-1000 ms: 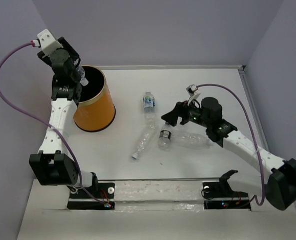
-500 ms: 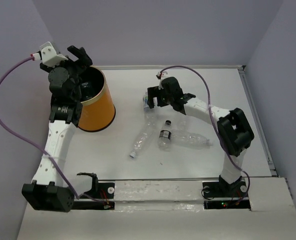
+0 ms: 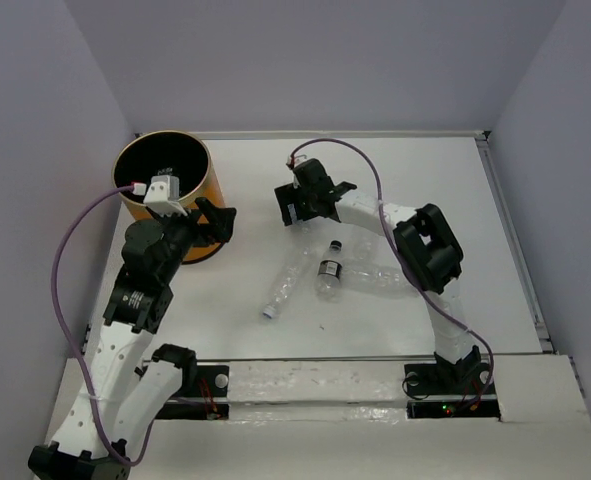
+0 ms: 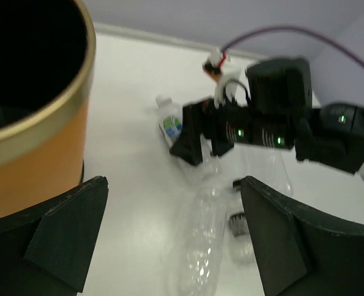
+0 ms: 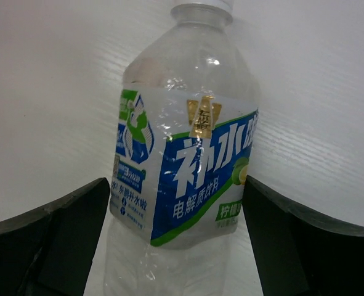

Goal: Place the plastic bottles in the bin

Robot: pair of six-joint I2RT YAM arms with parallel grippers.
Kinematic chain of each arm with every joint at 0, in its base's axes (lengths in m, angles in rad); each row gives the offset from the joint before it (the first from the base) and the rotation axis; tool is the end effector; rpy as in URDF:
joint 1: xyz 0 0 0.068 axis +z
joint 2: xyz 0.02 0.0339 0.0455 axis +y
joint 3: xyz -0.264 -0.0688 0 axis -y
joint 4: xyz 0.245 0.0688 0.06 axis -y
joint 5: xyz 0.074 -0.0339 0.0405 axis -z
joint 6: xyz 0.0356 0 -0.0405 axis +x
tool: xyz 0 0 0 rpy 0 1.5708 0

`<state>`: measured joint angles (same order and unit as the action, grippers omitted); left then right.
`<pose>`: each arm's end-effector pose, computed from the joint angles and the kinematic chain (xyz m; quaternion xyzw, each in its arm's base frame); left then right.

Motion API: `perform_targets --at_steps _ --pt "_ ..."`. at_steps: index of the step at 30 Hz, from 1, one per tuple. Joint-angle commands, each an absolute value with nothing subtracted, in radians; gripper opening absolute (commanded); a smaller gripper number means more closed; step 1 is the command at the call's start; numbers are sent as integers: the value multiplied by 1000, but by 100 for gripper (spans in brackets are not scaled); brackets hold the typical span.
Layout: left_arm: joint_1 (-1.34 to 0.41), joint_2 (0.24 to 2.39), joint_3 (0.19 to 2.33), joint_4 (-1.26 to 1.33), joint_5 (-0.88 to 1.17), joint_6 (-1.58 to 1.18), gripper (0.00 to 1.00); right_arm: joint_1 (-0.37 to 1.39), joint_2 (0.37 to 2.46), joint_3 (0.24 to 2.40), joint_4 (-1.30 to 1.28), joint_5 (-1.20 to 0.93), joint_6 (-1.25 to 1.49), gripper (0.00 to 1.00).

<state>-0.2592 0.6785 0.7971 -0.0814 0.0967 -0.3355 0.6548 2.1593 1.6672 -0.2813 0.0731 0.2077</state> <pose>0.1538 -0.0443 0.3718 0.0083 0.6938 -0.2428 0.6779 0.3896 0.2959 0.1937 -0.1903 0.9012 0.1316 0.3665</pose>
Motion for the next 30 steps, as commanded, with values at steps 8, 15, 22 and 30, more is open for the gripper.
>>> perform_targets --at_steps 8,15,22,30 --pt "-264 557 707 -226 377 -364 99 678 2149 1830 -275 216 155 37" --pt "-330 520 891 -249 155 -302 99 718 1984 1894 -233 143 140 33" --pt "-422 434 1051 -180 -61 -273 99 790 1996 2092 -71 -121 227 33" --pt "-489 338 1011 -92 -124 -275 99 874 2287 2526 158 -219 326 33"
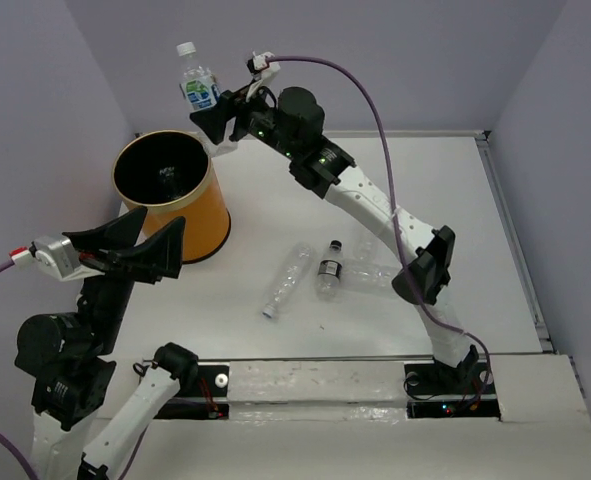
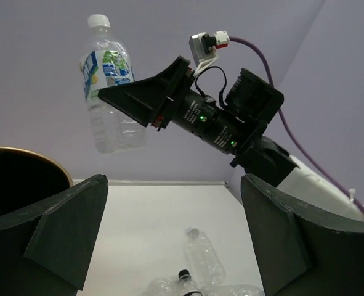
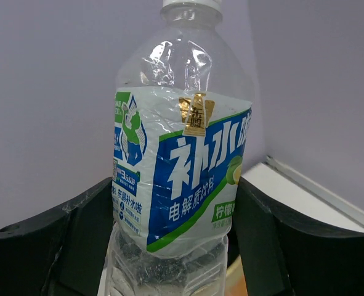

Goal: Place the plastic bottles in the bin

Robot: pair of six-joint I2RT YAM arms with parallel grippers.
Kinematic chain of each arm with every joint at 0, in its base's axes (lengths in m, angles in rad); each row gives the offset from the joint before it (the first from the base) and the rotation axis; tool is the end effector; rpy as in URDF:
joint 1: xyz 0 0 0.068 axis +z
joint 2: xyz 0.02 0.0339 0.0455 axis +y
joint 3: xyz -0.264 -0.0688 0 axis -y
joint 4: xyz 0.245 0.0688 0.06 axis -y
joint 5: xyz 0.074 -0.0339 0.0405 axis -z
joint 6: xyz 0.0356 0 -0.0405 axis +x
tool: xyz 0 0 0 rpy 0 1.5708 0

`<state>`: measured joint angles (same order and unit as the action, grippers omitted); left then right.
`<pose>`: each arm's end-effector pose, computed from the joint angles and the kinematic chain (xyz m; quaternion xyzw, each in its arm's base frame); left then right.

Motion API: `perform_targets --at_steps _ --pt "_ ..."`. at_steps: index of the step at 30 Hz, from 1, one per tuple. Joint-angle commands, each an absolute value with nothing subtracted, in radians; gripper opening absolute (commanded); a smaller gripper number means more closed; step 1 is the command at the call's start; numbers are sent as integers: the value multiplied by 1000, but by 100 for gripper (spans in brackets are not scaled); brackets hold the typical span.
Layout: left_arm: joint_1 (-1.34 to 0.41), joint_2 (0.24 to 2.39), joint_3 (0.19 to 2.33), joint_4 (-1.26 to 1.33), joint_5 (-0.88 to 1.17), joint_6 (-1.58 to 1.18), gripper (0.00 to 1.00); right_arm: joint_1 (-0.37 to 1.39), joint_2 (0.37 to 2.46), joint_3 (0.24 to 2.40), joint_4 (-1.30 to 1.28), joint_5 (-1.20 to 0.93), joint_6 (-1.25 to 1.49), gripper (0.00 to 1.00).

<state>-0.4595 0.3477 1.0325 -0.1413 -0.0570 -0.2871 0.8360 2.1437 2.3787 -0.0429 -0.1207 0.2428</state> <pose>0.0165 -0.0059 0.4615 0.0176 0.4915 -0.3045 0.8158 0.3285 0.3699 0.4716 -0.2301 0.5936 0.4285 0.6412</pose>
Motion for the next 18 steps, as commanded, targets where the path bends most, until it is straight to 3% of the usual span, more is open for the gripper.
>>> perform_targets --at_steps 1,5,12,14,15,17,18 --pt "-495 331 996 -92 -132 -278 99 874 2314 2552 202 -228 340 33" --pt "-525 292 948 -77 -133 -275 99 905 2443 2586 512 -224 377 33" --pt "-560 279 925 -100 -195 -262 99 985 2595 2706 614 -134 175 44" --pt "-560 276 919 -94 -196 -262 99 985 2606 2686 618 -118 169 54" --pt "-560 276 917 -94 -195 -262 99 985 2606 2675 617 -106 164 72" --pt "-561 282 916 -89 -180 -268 99 985 2605 2666 586 -80 149 94" --pt "-561 282 917 -90 -176 -270 99 985 2600 2666 580 -80 147 97"
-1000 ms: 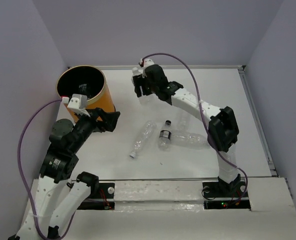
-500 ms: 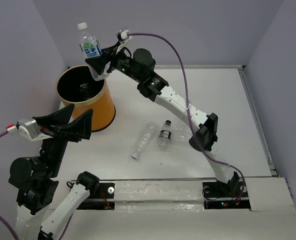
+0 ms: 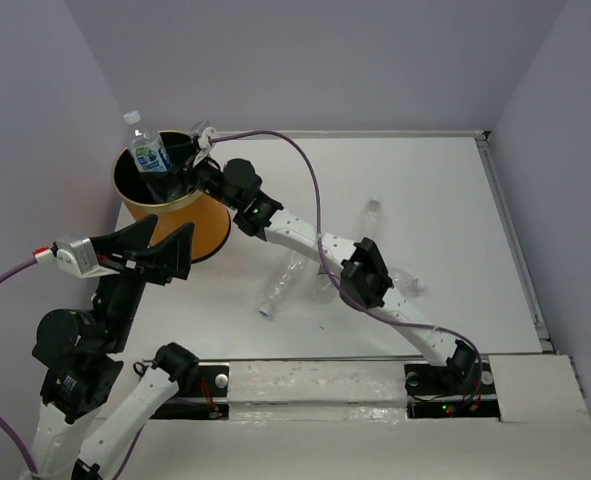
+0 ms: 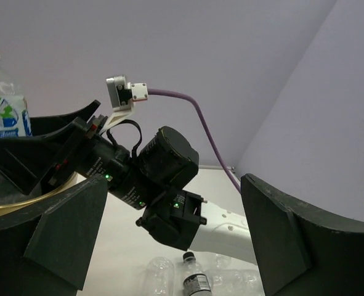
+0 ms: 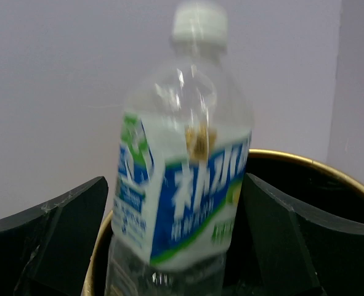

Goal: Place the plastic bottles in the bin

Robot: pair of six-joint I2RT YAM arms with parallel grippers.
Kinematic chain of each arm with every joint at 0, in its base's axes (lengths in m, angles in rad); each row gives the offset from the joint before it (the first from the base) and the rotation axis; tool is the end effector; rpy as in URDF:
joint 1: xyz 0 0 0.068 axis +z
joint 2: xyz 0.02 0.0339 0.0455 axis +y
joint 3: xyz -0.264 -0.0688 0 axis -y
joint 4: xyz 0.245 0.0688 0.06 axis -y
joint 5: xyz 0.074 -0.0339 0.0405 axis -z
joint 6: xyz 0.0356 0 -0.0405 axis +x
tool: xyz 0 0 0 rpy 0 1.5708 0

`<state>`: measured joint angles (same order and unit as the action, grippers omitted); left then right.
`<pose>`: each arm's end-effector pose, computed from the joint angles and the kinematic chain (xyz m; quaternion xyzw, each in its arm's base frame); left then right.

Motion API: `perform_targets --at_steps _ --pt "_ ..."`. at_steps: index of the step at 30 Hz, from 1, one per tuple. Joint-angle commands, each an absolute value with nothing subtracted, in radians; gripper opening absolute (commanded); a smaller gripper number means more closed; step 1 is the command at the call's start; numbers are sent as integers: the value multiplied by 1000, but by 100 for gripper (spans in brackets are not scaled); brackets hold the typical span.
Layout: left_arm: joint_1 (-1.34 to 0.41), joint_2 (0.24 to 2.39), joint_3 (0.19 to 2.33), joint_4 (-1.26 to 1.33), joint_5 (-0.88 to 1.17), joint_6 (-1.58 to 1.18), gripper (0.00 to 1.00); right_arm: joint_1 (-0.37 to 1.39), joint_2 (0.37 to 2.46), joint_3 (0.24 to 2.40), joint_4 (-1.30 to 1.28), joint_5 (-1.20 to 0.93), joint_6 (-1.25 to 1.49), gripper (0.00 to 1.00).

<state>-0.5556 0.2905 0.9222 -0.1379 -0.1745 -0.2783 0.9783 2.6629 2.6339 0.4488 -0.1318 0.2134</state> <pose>0.0248 -0.0081 0.4339 -0.0035 0.5163 -0.3055 0.8000 0.3316 0.5010 0.3325 -0.2539 0.4832 0.4995 0.6727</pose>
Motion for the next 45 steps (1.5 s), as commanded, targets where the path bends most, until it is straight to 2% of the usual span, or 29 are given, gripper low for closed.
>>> perform_targets --at_steps 1,7,10,13,14,15,17,18,19,22,25,26,28,32,36,45 --pt "-560 288 923 -95 -173 -275 99 985 2577 2649 578 -93 146 98" --pt "-560 301 933 -106 -163 -299 99 985 2478 2613 503 -133 120 100" --pt "-560 321 930 -109 -146 -328 99 957 2357 2467 486 -141 155 99" --pt "-560 371 914 -107 -62 -359 99 904 2154 2155 512 -98 221 92" --pt "-560 391 908 -110 -36 -367 99 888 2093 2055 515 -86 235 85" --pt "-560 431 897 -109 32 -383 99 873 1962 1852 515 -43 251 83" --pt "-560 469 844 -95 81 -405 99 842 1826 1650 511 26 268 75" --pt "-561 500 819 -86 106 -416 99 807 1759 1471 499 56 282 57" --pt "-564 514 793 -72 110 -437 99 789 1633 1398 474 99 316 52" --pt "-574 584 701 -32 83 -449 99 733 1415 1160 329 155 356 48" --pt "-609 714 698 -41 81 -434 99 713 1281 981 243 216 353 57" --pt "-627 788 712 -52 54 -419 99 713 1199 936 206 219 357 64" --pt "-693 856 747 -95 11 -404 99 713 1119 849 178 238 359 68" --pt "-762 1011 796 -130 -78 -359 99 713 941 646 114 230 385 70" --pt "-775 1194 845 -138 -80 -307 99 713 815 565 74 187 410 69" --pt "-790 1474 999 -196 -112 -264 99 704 779 515 29 219 393 73"
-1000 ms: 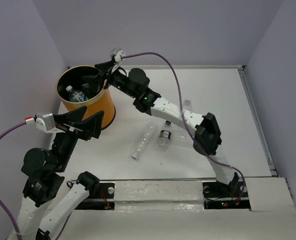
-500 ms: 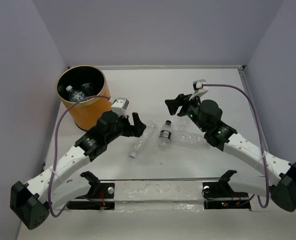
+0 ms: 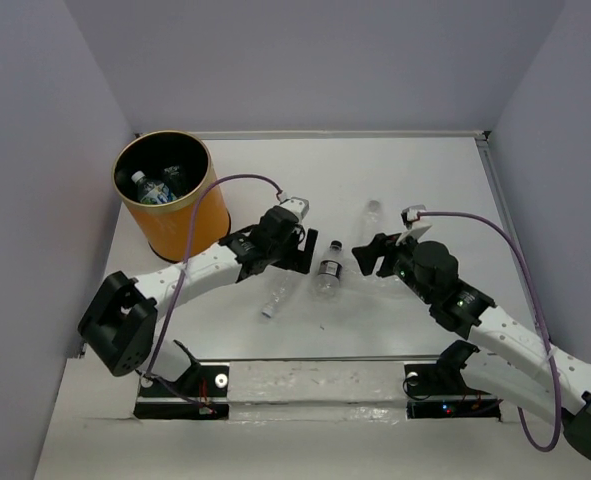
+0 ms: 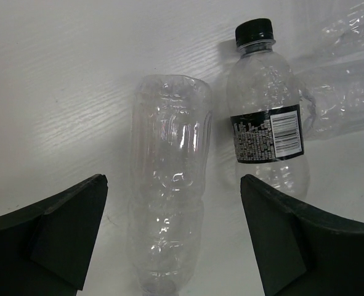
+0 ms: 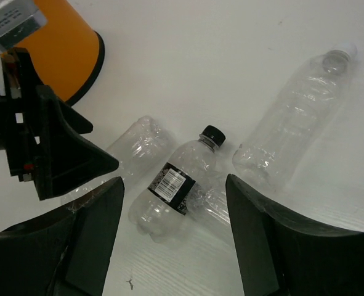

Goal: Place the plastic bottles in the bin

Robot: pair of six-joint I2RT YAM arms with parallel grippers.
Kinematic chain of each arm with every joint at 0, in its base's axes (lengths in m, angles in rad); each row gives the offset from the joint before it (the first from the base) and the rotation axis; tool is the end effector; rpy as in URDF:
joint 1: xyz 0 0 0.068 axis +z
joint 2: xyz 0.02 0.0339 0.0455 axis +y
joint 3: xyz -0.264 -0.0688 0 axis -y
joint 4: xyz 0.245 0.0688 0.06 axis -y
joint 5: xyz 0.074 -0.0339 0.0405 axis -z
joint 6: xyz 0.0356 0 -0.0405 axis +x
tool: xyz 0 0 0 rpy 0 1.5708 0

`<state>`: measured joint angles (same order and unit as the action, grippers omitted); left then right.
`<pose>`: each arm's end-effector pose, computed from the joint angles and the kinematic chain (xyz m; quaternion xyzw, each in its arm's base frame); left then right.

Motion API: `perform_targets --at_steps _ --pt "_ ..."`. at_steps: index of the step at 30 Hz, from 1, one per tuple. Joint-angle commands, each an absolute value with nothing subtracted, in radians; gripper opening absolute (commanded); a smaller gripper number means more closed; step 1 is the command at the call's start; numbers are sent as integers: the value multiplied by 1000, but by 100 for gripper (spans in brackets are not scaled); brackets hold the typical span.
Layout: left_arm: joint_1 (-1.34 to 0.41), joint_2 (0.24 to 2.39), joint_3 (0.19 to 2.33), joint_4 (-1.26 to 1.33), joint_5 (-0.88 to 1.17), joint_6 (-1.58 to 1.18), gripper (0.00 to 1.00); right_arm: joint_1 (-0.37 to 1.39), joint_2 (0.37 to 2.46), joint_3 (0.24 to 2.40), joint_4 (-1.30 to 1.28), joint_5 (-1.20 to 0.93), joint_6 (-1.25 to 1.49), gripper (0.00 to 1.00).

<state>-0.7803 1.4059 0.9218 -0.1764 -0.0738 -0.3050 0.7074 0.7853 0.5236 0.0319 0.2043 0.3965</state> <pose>0.2207 -0.2147 0.2458 0.1955 0.8762 -0.1985 0.3933 0.1502 0.1189 0.2699 -0.0581 0.7798 0.2561 0.5682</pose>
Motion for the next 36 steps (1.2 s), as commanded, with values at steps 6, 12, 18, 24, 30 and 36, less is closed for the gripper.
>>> perform_targets --at_steps 6,12,18,24,30,36 --pt "-792 1646 1048 -230 -147 -265 97 704 793 511 34 176 396 74" --pt "-792 1692 1052 -224 -187 -276 81 704 791 517 38 178 387 75" --pt "-792 1607 1055 -241 -255 -305 61 704 836 532 38 244 397 82" --pt "-790 1380 1145 -278 -314 -282 57 621 1044 655 34 325 426 96" --pt "-724 1217 1319 -224 -356 -236 58 516 1239 803 29 328 402 98" --pt "-503 1118 1420 -78 -327 -230 58 439 1462 910 6 290 361 100"
